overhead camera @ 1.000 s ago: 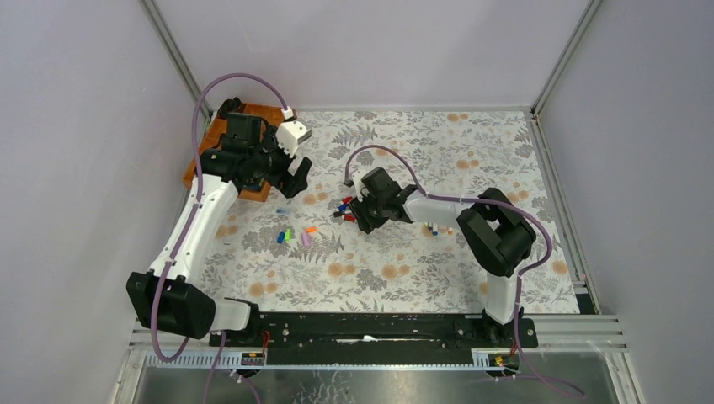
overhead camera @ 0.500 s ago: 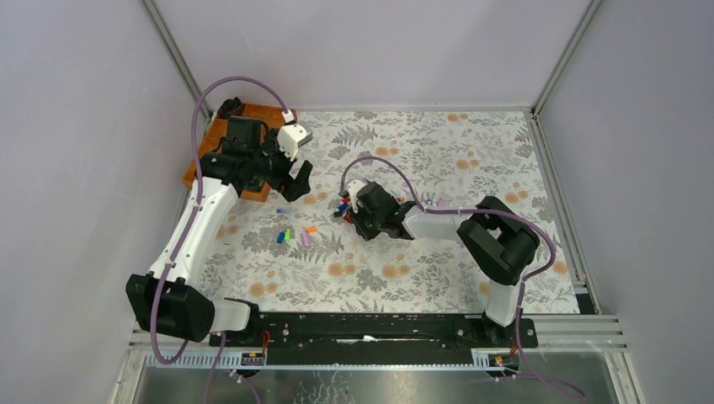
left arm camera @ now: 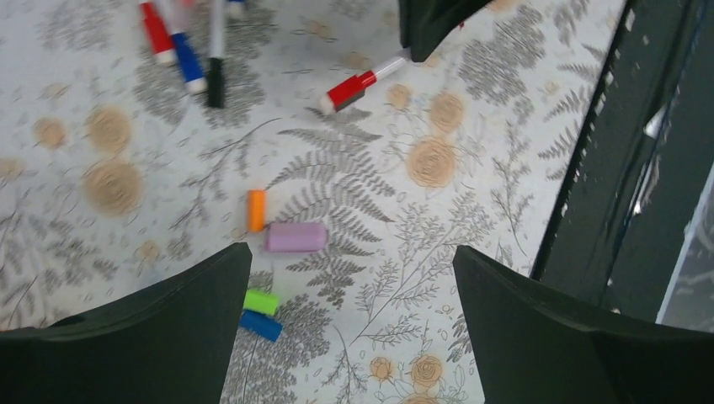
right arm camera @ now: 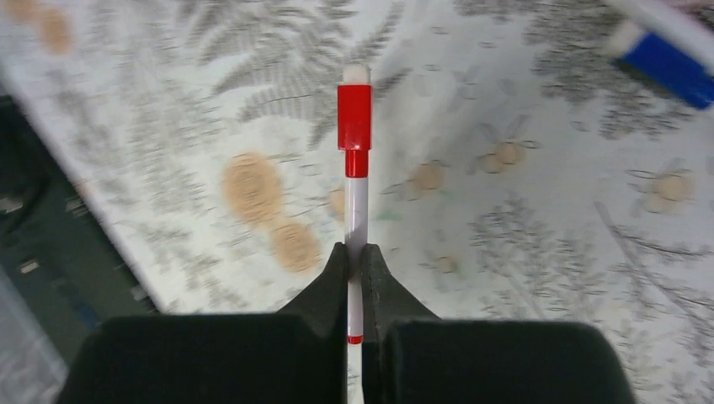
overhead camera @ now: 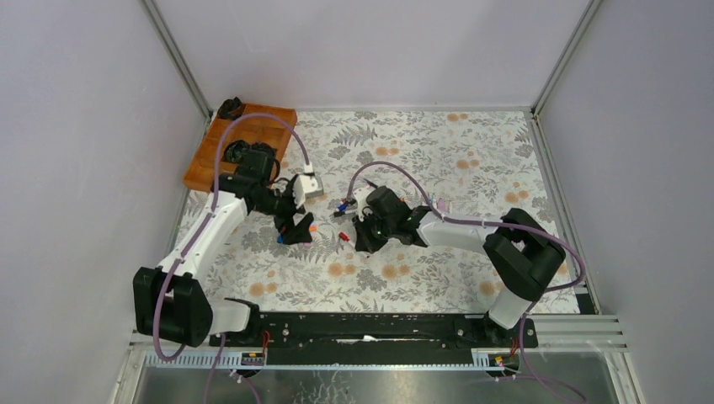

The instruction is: Open the pen caps

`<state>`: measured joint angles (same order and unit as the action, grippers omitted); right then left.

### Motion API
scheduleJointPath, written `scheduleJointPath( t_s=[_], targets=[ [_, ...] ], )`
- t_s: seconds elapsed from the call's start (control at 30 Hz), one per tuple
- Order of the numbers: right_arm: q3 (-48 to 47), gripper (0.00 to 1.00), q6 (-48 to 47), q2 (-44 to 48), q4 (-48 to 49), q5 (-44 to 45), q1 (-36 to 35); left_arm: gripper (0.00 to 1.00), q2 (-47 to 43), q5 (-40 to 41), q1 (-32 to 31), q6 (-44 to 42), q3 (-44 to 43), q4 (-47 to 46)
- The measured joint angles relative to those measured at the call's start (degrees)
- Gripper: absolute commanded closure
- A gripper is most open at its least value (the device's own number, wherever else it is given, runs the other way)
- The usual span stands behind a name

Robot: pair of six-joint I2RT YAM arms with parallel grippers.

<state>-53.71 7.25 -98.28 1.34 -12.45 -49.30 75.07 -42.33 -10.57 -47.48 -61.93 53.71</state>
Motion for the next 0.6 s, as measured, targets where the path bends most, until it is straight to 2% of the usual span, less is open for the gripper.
scheduleJointPath(
  t_s=[0.2,0.4,0.53,0.6],
  targets=[
    [-2.6,1.00,3.4,2.6,-4.1,-17.6,1.9,0.01,-3.9,-0.5,-7.5,-9.2,6.3,0.8],
    [-6.8,1.00,6.0,1.9,-6.9,-31.8,3.6,0.03,-5.4,0.8,-11.8,-14.4,7.2,1.2],
    [-8.0,1.00,8.8,0.1,-6.6,-38.2,4.5,0.20,-5.4,1.2,-13.8,-15.5,7.8,1.1],
    [-8.6,1.00,10.0,-1.3,-6.6,-40.4,4.8,0.24,-5.4,1.2,-14.7,-15.7,8.1,1.2]
  ],
)
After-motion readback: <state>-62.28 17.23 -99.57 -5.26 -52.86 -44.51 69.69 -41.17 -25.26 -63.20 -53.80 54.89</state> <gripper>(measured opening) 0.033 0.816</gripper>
